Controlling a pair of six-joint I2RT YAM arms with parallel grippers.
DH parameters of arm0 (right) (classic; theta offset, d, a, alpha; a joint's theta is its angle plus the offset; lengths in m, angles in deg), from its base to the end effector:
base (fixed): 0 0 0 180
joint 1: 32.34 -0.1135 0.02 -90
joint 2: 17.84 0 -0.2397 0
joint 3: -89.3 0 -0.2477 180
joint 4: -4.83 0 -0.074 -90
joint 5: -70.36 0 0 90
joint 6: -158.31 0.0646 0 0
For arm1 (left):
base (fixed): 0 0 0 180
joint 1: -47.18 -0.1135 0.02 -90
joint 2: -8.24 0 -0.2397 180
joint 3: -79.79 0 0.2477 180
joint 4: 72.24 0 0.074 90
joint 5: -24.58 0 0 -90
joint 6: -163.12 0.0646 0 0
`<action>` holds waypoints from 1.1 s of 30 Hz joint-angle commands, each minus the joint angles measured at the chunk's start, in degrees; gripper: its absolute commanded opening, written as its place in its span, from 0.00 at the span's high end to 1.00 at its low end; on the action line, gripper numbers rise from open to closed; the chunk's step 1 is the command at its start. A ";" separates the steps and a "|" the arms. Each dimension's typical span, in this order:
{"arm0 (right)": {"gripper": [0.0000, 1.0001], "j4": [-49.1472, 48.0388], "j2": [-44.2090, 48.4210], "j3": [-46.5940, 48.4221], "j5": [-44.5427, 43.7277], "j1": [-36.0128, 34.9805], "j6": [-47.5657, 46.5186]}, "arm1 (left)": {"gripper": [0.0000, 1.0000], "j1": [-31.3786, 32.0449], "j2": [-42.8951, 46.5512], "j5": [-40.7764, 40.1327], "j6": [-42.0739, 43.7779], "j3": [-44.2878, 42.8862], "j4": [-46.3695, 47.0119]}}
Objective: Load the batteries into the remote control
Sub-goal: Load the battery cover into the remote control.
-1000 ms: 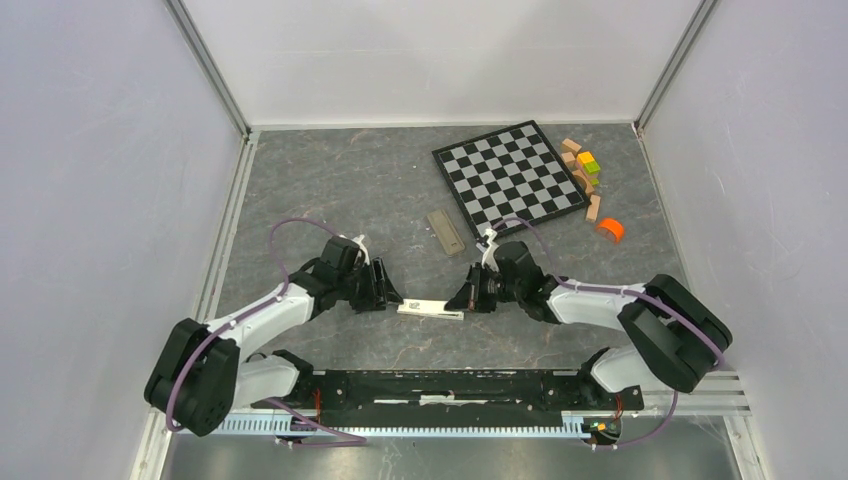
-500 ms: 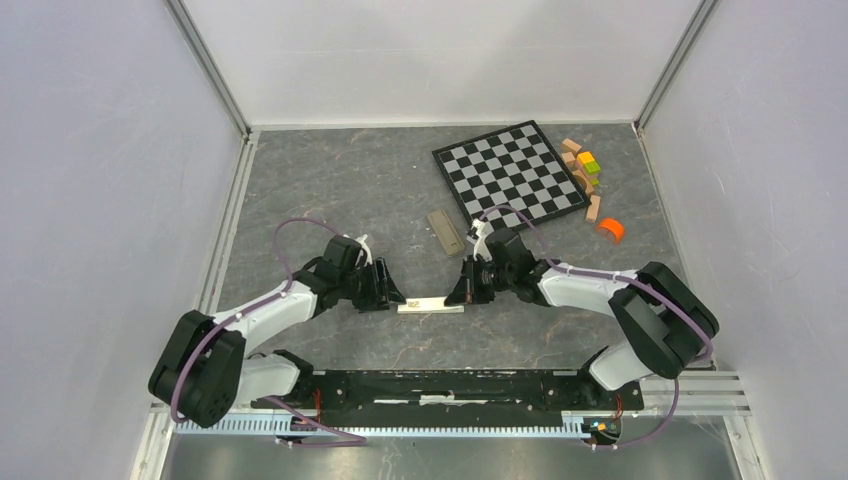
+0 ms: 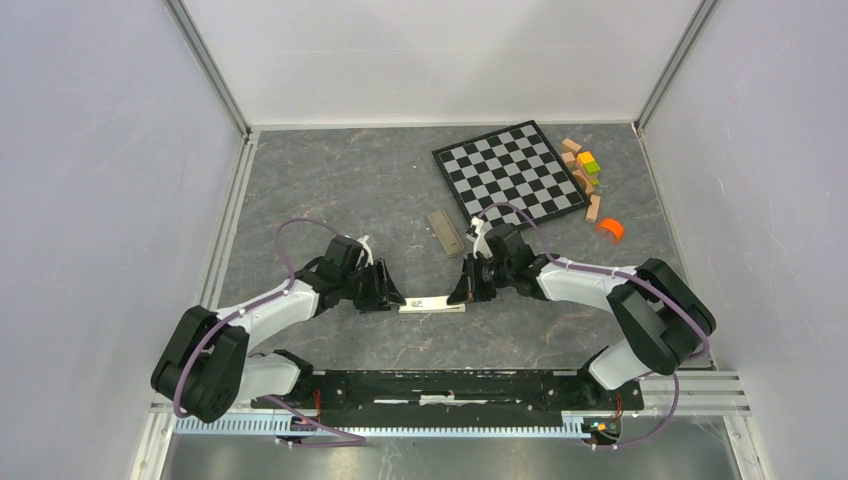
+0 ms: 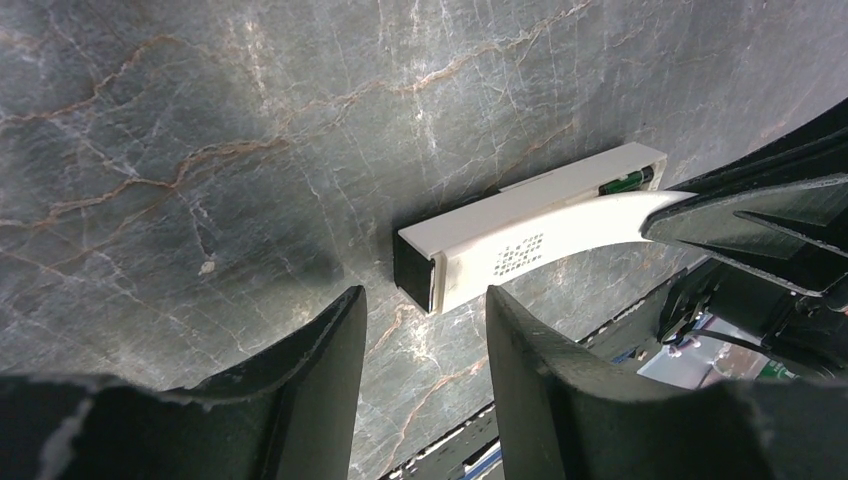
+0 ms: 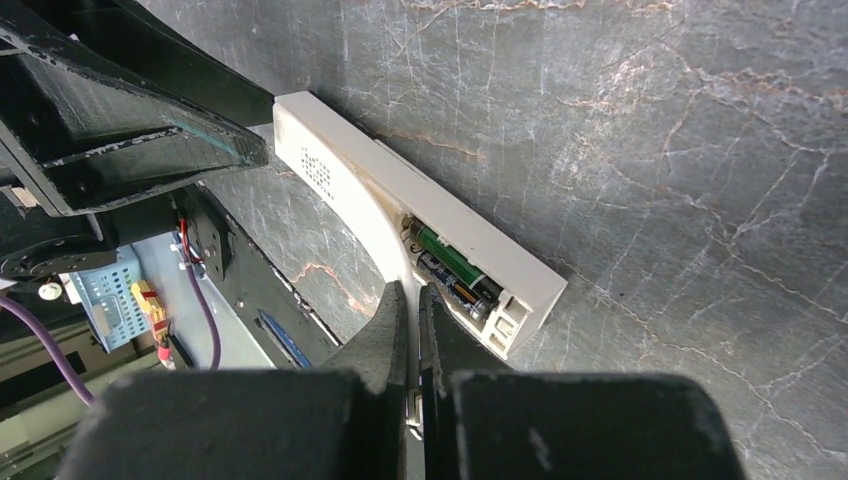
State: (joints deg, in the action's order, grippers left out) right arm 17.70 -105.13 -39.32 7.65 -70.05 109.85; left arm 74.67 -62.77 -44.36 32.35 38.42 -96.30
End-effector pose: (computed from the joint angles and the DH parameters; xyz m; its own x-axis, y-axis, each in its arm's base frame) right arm 0.2160 0.2044 0.1088 -0.9644 -0.0007 -0.2645 -0.1912 0.6930 0.6951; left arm 0.1993 -0.1299 0.1094 -0.9460 -0.1947 -0.2592 0.0023 0.7955 -0.6059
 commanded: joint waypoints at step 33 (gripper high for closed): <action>0.52 9.22 8.66 -2.40 -2.01 4.71 -6.08 | 0.73 2.22 -8.18 -6.02 -0.97 7.31 6.62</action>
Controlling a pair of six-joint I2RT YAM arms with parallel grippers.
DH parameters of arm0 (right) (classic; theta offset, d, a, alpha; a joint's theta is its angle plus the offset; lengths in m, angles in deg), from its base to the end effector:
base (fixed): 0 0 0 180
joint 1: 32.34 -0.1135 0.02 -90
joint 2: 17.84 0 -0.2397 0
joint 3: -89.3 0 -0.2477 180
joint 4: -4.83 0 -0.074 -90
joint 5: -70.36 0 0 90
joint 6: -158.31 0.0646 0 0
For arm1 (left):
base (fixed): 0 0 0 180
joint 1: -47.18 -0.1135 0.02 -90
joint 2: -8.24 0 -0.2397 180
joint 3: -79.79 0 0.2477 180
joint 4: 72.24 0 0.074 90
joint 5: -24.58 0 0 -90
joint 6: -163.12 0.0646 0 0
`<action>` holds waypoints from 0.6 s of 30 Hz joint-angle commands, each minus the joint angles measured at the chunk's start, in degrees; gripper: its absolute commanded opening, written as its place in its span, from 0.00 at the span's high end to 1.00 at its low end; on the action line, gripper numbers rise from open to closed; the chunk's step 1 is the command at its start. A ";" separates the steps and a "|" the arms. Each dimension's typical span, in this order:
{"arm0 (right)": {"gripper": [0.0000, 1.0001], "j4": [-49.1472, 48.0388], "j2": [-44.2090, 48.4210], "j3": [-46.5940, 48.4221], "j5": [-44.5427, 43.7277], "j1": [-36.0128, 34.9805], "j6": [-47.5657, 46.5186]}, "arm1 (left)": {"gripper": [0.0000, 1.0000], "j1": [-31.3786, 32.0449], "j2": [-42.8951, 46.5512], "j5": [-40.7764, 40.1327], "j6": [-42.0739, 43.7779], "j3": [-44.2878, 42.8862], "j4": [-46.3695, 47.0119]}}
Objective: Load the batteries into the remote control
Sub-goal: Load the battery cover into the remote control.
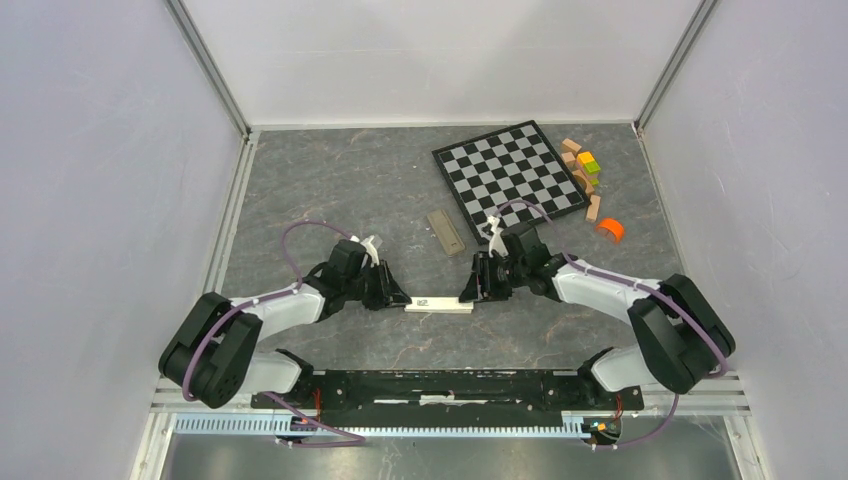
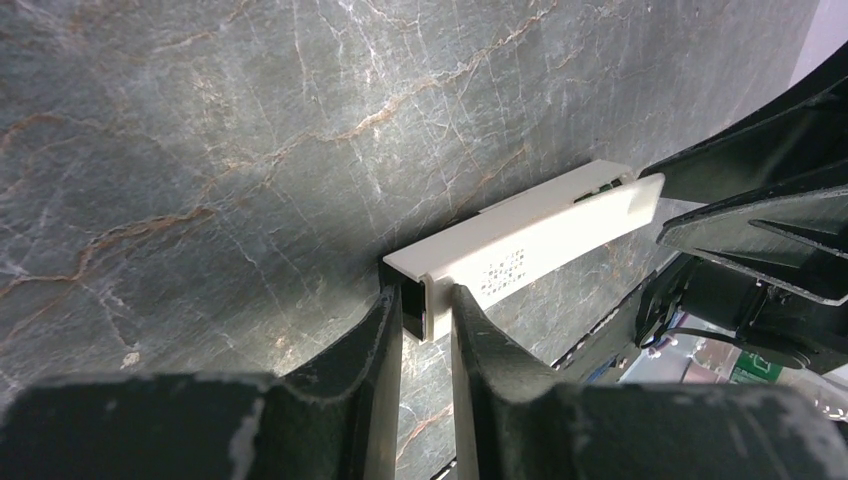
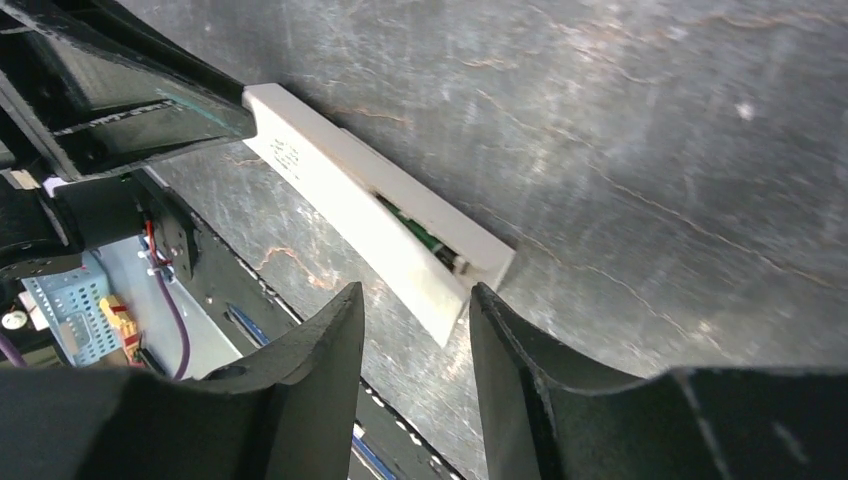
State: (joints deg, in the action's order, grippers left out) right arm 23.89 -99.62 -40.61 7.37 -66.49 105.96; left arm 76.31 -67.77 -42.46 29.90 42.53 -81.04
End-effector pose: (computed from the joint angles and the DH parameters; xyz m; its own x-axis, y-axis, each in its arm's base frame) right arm 0.2150 0.1813 0.1187 -0.9582 0.0077 -0.2861 -0.1928 0.7216 0.6649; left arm 0.2020 -0.1414 0.0926 -0.9341 -0.2013 -0.2947 0.0529 0.7387 -0.6720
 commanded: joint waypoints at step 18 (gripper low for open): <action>0.49 1.39 1.94 -2.89 -6.97 0.81 -3.92 | 0.73 0.58 -3.43 -6.75 1.30 2.76 -8.22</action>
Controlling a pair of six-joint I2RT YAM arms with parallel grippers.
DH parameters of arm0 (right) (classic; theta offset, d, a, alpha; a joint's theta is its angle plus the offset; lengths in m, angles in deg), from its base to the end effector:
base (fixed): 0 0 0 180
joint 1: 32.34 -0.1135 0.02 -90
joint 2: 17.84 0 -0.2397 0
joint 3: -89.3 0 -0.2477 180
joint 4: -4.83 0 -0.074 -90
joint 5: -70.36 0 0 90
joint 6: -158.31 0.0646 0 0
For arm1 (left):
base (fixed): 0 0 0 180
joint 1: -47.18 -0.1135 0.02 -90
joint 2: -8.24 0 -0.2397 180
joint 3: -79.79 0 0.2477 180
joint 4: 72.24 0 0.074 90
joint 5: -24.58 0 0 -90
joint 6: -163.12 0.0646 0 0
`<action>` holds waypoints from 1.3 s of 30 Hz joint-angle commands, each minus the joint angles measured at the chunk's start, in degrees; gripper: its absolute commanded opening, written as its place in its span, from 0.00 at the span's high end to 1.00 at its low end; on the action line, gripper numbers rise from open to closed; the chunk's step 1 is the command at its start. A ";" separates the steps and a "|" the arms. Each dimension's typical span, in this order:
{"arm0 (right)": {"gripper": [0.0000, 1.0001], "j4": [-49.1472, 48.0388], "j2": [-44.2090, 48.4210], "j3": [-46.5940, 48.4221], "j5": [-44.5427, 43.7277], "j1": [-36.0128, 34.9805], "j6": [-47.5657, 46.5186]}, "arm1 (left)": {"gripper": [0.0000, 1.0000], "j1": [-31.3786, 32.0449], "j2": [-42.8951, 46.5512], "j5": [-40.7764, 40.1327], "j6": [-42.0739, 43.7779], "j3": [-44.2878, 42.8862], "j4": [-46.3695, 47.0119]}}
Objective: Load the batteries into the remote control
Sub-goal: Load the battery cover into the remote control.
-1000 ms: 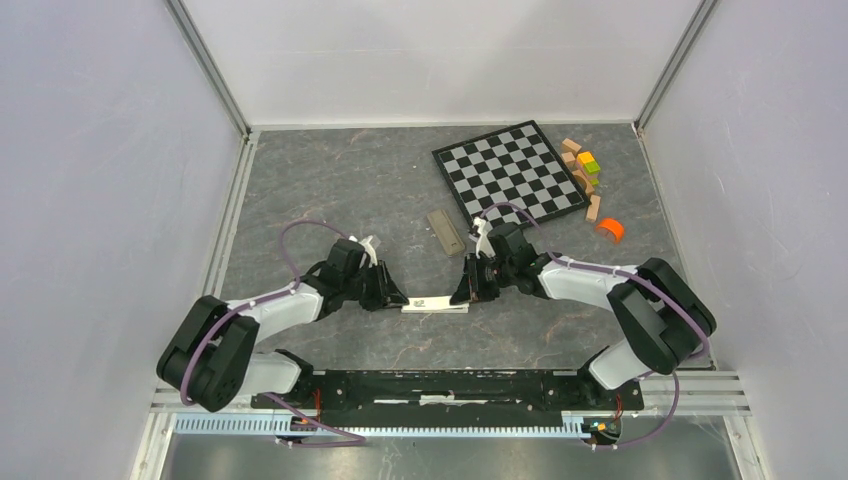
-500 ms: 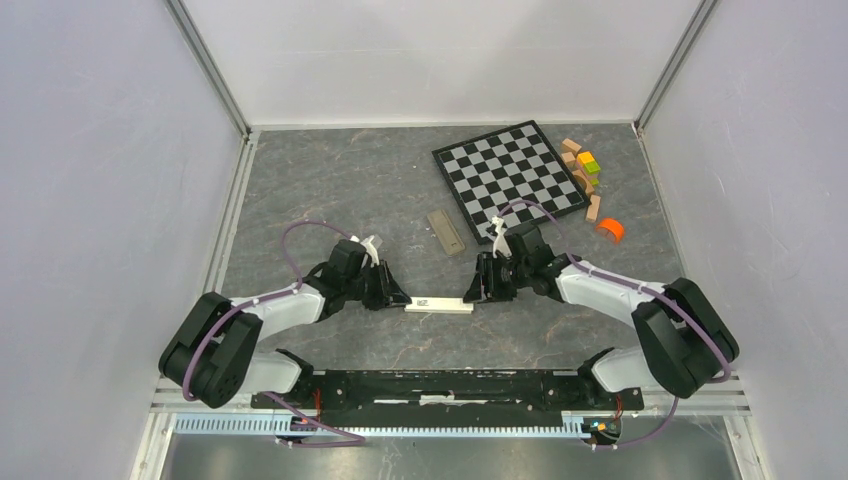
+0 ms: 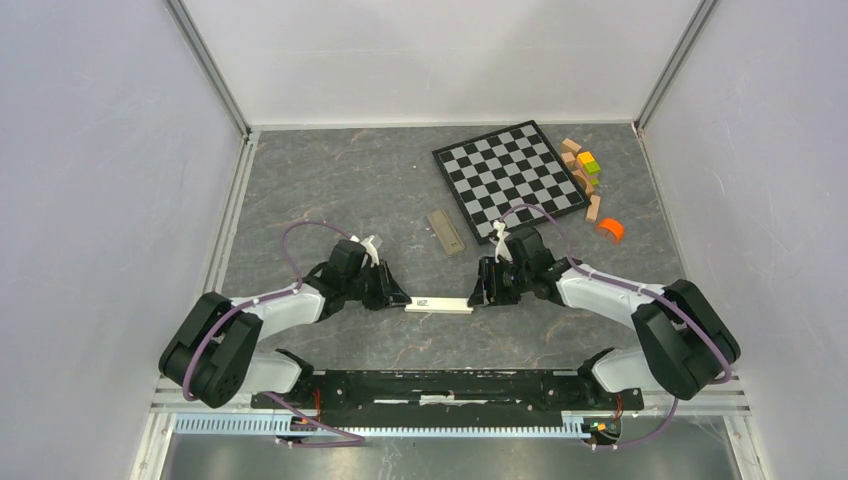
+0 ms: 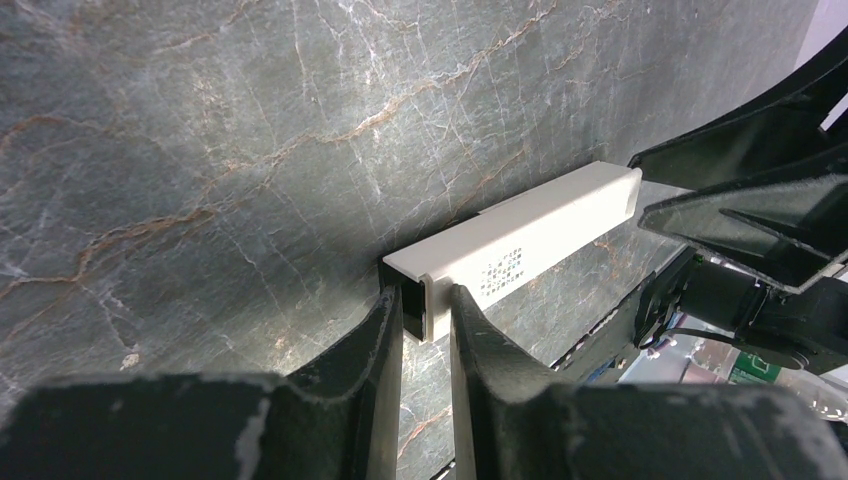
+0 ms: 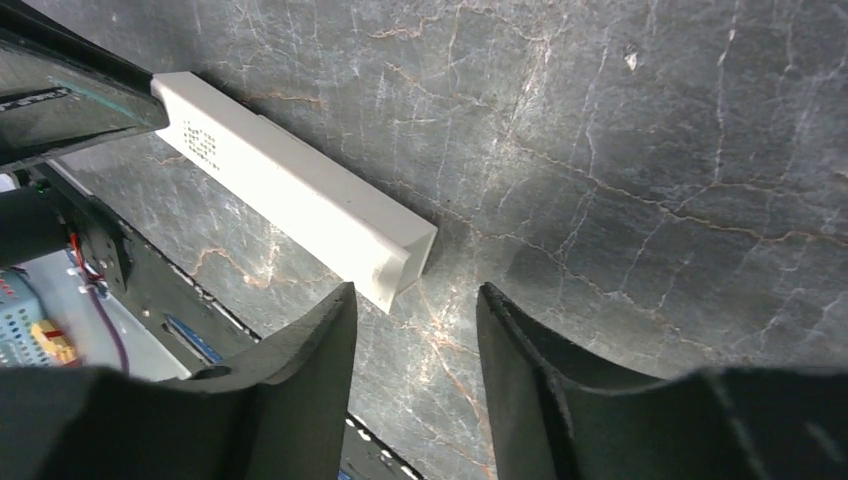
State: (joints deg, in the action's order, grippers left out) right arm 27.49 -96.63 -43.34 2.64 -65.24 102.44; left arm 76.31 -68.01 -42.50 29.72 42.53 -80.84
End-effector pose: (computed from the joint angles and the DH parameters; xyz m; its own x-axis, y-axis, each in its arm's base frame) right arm 0.2077 0.1635 0.1111 -0.9497 0.0040 -0.3132 -0.1890 0.7900 0.5833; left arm 0.2023 -0.1415 0.0919 -0.9343 -0.2038 -0.2925 0.0493 0.7386 -0.6723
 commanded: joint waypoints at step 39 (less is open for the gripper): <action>1.00 -13.43 -5.51 -4.30 -5.70 -15.86 16.78 | 0.98 0.59 -5.11 1.10 -5.56 7.69 4.98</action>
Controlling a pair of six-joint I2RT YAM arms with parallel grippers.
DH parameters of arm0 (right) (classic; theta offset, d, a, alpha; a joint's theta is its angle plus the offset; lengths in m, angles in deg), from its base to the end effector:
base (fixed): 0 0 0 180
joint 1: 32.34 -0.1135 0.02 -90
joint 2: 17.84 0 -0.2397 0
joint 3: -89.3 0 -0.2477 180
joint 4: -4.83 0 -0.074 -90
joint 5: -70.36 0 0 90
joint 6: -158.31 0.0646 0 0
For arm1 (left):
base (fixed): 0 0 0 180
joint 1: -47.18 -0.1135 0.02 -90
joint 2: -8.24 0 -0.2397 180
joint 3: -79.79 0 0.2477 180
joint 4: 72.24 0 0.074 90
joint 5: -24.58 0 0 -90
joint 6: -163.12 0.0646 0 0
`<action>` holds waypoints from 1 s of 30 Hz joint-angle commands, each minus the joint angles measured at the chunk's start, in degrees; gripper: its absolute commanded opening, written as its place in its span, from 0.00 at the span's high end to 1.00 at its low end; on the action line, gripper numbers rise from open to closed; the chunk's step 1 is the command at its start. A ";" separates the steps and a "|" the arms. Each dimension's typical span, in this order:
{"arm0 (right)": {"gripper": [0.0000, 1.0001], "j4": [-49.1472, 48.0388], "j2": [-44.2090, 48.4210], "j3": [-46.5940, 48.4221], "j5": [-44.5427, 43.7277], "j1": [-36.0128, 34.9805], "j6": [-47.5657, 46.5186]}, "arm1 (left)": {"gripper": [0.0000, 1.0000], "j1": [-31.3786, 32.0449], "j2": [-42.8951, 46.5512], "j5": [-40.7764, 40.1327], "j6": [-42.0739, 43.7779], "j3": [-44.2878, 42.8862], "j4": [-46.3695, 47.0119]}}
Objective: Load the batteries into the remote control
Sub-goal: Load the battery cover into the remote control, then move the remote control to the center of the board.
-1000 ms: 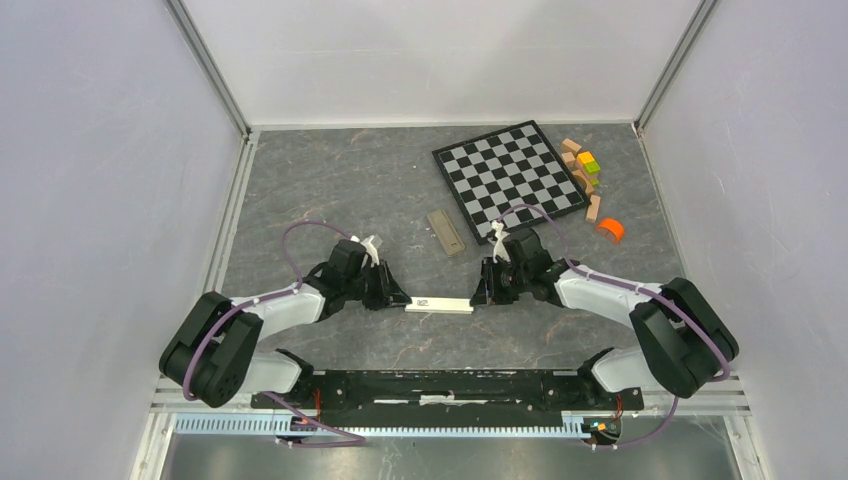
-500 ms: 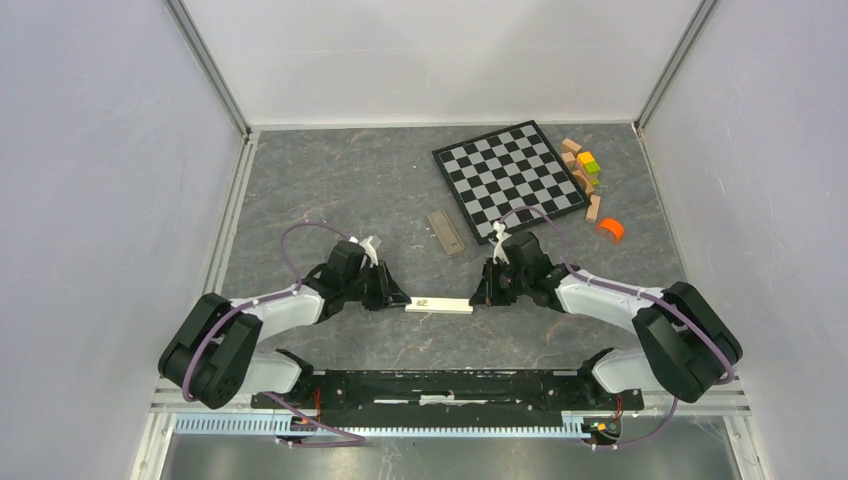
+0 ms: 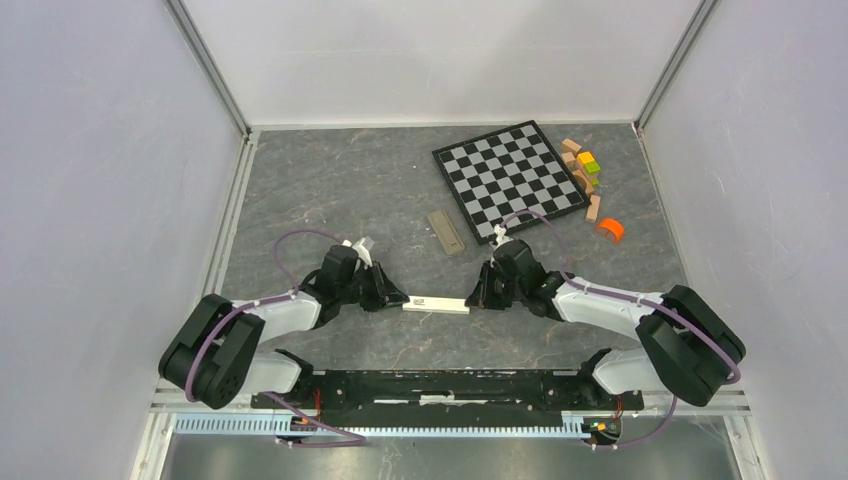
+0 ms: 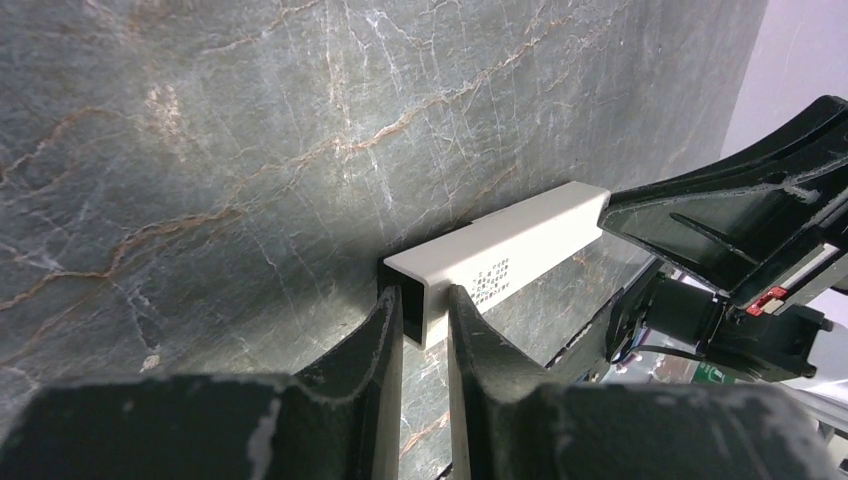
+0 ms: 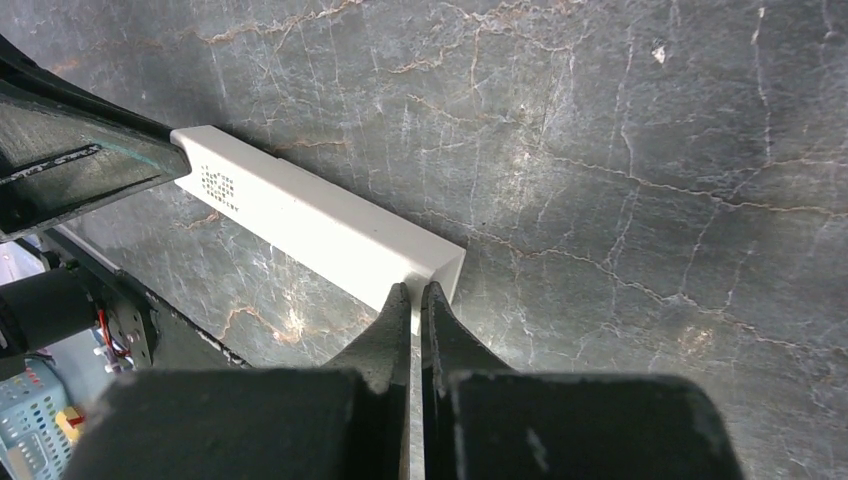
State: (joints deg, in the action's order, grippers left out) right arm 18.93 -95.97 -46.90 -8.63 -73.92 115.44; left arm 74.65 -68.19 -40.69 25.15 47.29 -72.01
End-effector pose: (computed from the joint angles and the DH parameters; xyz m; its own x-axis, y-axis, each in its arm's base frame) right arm 0.1911 0.1860 0.1056 -0.9277 0.1387 -0.3467 -0.0975 0.8062 0.5835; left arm 0.1988 -0.1338 0.0830 -0.9209 -0.2816 -0.2694 0.0049 0.6829 -0.7305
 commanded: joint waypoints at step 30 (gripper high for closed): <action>0.11 11.73 -7.19 20.94 -3.54 -11.91 -59.39 | 0.00 0.73 13.16 -36.28 9.75 -39.25 -55.56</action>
State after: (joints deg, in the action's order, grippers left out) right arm 27.60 -99.54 -29.20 -12.98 -84.37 65.59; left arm 75.74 -57.19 -69.43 33.57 13.70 -117.63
